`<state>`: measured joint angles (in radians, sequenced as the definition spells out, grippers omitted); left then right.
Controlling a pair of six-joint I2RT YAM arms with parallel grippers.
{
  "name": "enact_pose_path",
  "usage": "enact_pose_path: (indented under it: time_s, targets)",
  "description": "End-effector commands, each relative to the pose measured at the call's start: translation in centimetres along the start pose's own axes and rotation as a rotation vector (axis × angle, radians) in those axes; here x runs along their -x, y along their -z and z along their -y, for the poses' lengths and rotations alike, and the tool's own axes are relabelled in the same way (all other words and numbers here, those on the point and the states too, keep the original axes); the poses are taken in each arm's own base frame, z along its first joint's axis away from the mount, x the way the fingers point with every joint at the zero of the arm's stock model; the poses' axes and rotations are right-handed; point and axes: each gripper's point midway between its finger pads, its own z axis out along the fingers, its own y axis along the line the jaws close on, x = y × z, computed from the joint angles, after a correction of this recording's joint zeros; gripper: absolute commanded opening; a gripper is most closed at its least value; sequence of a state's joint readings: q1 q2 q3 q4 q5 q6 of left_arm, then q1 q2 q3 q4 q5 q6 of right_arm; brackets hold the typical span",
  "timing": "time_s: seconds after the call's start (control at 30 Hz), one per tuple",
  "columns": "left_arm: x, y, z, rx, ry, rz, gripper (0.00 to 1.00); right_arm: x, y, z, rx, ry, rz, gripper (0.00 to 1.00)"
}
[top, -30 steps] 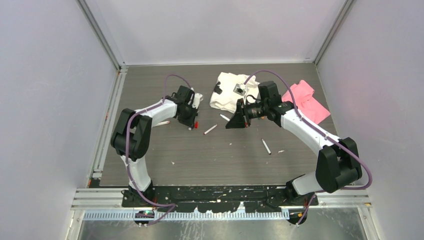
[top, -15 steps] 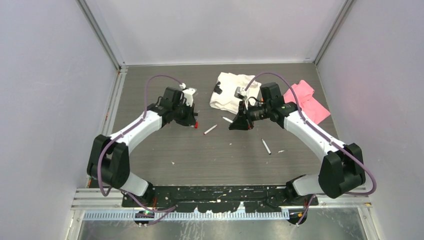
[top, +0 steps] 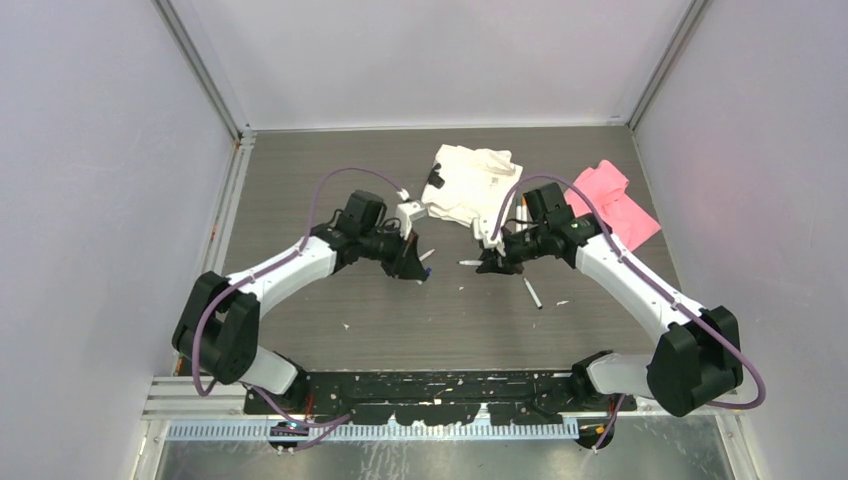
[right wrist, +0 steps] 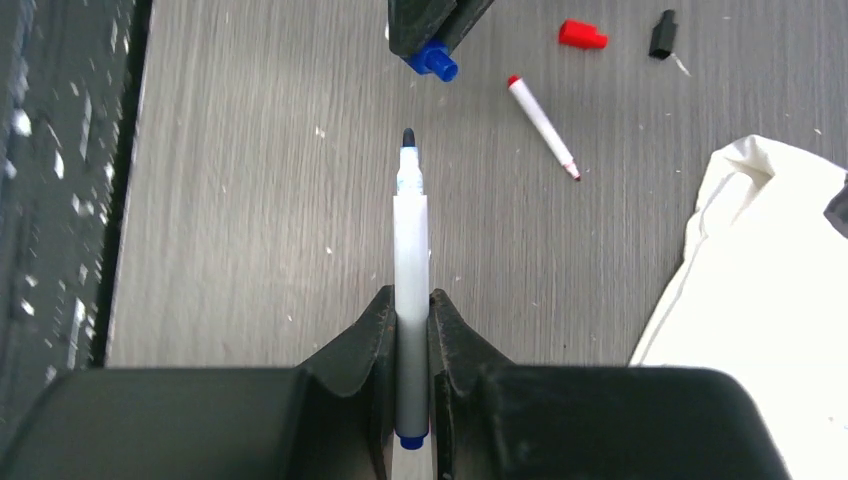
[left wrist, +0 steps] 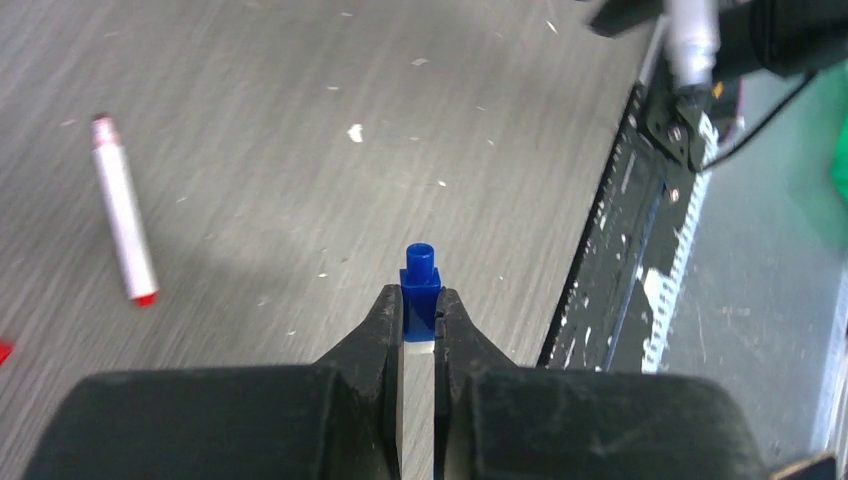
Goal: Insert the pens into the pen caps
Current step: Insert the pen cap onto the pen.
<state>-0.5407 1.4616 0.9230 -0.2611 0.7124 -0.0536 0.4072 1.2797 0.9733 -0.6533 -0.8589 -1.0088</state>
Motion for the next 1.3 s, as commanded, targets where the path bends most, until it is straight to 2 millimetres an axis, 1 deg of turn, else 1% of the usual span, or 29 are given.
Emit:
enact_pose_path:
  time_s: [0.0,0.17,0.27,0.3,0.43,0.53,0.8,0.9,1.27]
  targets:
    - [0.4,-0.9,2.8,-0.165,-0.173,-0.005,0.01,-2.0,0.0,-0.9,0.035,0.280,-0.128,0.02]
    - [-0.4,-1.2,4.1,-0.263,-0.134,-0.054,0.01,-2.8,-0.7,-0.9,0.014,0.410,-0.212,0.01]
    - [-1.3,-1.7,4.6,-0.319,-0.092,-0.109,0.01,-3.5,-1.0,-1.1,0.019,0.473,-0.249,0.01]
    - [-1.4,-1.9,4.7,-0.329,-0.093,-0.126,0.01,-3.6,-1.1,-1.1,0.019,0.492,-0.259,0.01]
    - [-2.8,-2.6,4.9,-0.347,-0.070,-0.204,0.01,-3.9,-1.5,-1.3,0.026,0.533,-0.283,0.01]
    - [-3.3,-2.9,5.0,-0.357,-0.073,-0.224,0.01,-4.3,-2.0,-1.4,0.034,0.552,-0.302,0.01]
    - [-4.1,-3.4,4.8,-0.378,-0.112,-0.231,0.01,-4.8,-3.6,-1.7,0.051,0.594,-0.340,0.01]
    - [-4.3,-3.6,4.7,-0.386,-0.124,-0.228,0.01,-4.9,-4.0,-1.6,0.040,0.598,-0.352,0.01]
    - [-4.4,-3.8,4.7,-0.388,-0.126,-0.231,0.01,-5.0,-5.2,-1.6,0.034,0.599,-0.376,0.01]
